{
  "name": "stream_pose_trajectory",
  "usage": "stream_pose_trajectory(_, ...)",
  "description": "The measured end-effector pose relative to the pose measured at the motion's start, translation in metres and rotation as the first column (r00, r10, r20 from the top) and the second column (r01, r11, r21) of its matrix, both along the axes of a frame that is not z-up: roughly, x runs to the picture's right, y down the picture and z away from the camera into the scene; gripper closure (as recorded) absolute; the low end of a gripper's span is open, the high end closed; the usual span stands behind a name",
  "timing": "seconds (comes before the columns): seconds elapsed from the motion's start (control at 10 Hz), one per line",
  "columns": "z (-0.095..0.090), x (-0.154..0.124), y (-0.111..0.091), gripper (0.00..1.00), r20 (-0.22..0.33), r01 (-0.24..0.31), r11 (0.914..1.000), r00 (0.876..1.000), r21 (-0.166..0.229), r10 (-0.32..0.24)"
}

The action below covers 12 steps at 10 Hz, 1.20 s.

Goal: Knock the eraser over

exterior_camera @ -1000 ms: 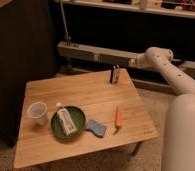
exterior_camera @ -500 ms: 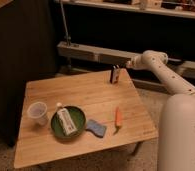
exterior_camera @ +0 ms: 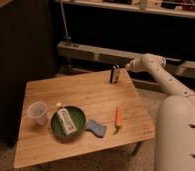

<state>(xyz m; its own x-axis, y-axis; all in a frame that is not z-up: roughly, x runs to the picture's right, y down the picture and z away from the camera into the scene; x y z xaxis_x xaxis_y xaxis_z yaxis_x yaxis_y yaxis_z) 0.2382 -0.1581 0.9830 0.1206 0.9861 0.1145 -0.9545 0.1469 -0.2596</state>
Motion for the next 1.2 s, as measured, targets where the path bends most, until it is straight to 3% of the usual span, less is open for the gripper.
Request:
stream_pose_trajectory(0.3, 0.008, -0.004, -0.012, 1.00, 0.027, 0.034, 0.9994, 0.999, 0.010, -0.034)
stream_pose_trajectory(0.4, 0.007, -0.008, -0.009, 1.00, 0.048, 0.048, 0.9988, 0.998, 0.007, -0.048)
stream_pose_trajectory(0.6, -0.004, -0.040, 0.010, 1.00, 0.133, 0.129, 0.9916, 0.983, -0.008, -0.127)
stream_pose_trajectory(0.9, -0.050, -0.085, 0.056, 1.00, 0.278, 0.228, 0.9737, 0.936, -0.012, -0.215)
stream_pose_trajectory(1.0, -0.069, -0.102, 0.067, 1.00, 0.329, 0.251, 0.9679, 0.915, -0.006, -0.235)
stream_pose_trajectory(1.2, -0.116, -0.133, 0.091, 0.97, 0.436, 0.294, 0.9557, 0.859, 0.006, -0.267)
